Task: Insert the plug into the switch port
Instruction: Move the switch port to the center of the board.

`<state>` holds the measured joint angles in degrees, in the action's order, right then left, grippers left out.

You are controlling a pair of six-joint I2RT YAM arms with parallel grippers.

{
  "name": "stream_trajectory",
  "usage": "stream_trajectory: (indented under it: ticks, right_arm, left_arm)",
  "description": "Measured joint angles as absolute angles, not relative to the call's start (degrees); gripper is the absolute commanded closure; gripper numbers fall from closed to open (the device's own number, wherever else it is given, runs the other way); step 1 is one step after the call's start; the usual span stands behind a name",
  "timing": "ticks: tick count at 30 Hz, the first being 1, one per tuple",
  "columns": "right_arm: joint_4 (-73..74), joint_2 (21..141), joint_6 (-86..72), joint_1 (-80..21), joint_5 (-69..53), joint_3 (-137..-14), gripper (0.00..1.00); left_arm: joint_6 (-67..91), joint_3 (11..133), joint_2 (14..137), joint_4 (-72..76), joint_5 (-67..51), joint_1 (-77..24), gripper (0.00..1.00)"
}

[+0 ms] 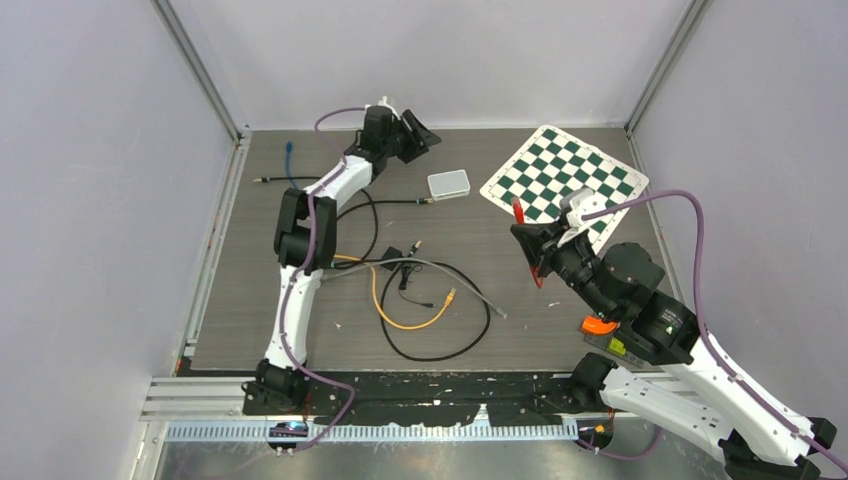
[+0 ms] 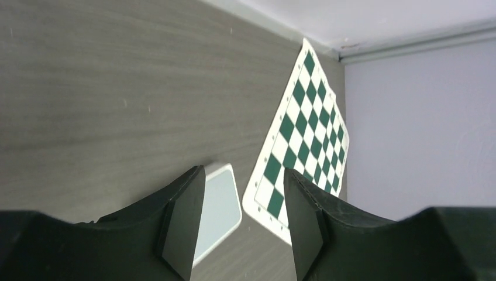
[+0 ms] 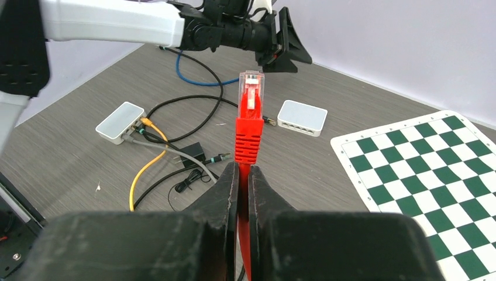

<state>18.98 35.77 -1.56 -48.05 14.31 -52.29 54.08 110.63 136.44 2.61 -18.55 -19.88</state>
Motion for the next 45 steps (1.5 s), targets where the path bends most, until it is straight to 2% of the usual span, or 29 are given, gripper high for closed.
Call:
stream_trajectory:
  ticks: [6, 17, 30, 38, 45]
  right_arm:
    - [19.07, 36.16, -0.95, -48.05, 14.33, -52.29, 0.95]
    - [18.92, 39.38, 1.48, -48.05, 13.82, -52.29, 0.95]
    - [18.44, 41.19, 1.65, -48.05, 11.25, -52.29, 0.95]
    - [18.35, 42.68, 9.96, -48.05, 8.21, -52.12, 0.95]
    - [22.5, 47.9, 21.76, -46.68, 11.0, -56.75, 0.95]
  left_arm:
    - [55.24, 123.57, 146.56, -1.13, -20.8, -18.46, 0.46]
    - [55.64, 121.14, 149.42, -4.51, -28.38, -19.05, 0.47]
    - [53.23, 100.88, 137.01, -3.64, -31.2, -21.37, 0.48]
    - [51.05, 87.2, 125.43, -5.34, -30.98, -22.83, 0.44]
    - [44.56, 84.79, 113.67, -10.76, -28.64, -22.35, 0.41]
